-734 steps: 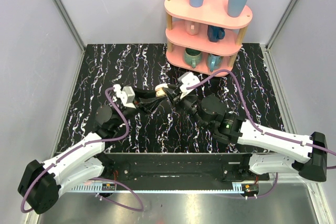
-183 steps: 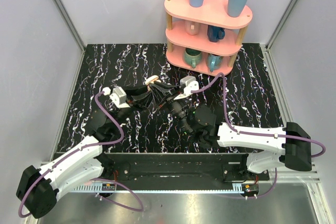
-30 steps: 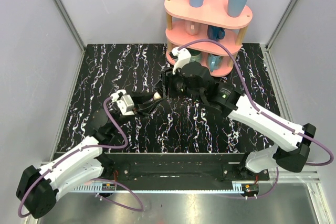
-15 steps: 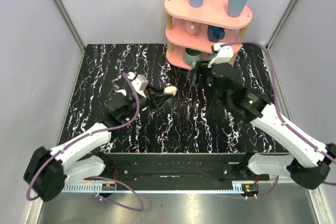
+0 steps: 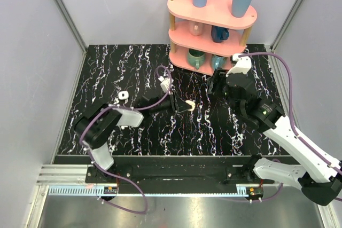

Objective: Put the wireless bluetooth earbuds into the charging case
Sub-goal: Place the charging case with the earbuds at the center of the board, then pick up the charging case from the center of the board.

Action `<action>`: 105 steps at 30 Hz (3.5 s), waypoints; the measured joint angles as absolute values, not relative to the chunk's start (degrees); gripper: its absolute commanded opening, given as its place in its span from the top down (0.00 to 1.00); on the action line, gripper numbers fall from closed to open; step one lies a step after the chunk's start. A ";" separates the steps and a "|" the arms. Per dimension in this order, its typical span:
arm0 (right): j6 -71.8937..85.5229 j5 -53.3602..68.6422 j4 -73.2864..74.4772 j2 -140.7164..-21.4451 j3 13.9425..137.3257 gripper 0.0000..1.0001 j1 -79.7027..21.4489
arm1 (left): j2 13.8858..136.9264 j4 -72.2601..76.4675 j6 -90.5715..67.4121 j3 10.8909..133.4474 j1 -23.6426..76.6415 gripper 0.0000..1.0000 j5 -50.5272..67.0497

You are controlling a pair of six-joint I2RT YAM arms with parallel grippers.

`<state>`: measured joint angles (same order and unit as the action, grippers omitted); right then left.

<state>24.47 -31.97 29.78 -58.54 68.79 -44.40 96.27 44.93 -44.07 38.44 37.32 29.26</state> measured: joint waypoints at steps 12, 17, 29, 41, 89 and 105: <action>24.43 -31.03 29.87 -58.46 67.96 0.33 -42.94 | 114.56 58.52 -61.08 43.11 40.45 1.00 24.36; 24.38 -30.48 29.85 -58.46 67.77 0.33 -42.52 | 115.39 58.37 -62.04 43.13 41.63 0.91 20.47; 24.38 -29.82 29.78 -58.06 67.00 0.32 -41.91 | 115.39 55.88 -62.15 42.65 42.24 0.77 15.94; 24.43 -28.80 29.34 -57.12 65.82 0.32 -41.82 | 113.75 50.57 -59.22 41.54 42.30 0.37 13.41; 24.49 -20.80 24.43 -59.27 63.70 0.30 -40.75 | 90.04 -8.21 -21.30 50.72 11.14 0.01 -13.52; 24.49 -20.27 23.79 -58.78 63.35 0.30 -40.32 | 99.11 -13.50 -17.91 59.42 5.02 0.15 -7.27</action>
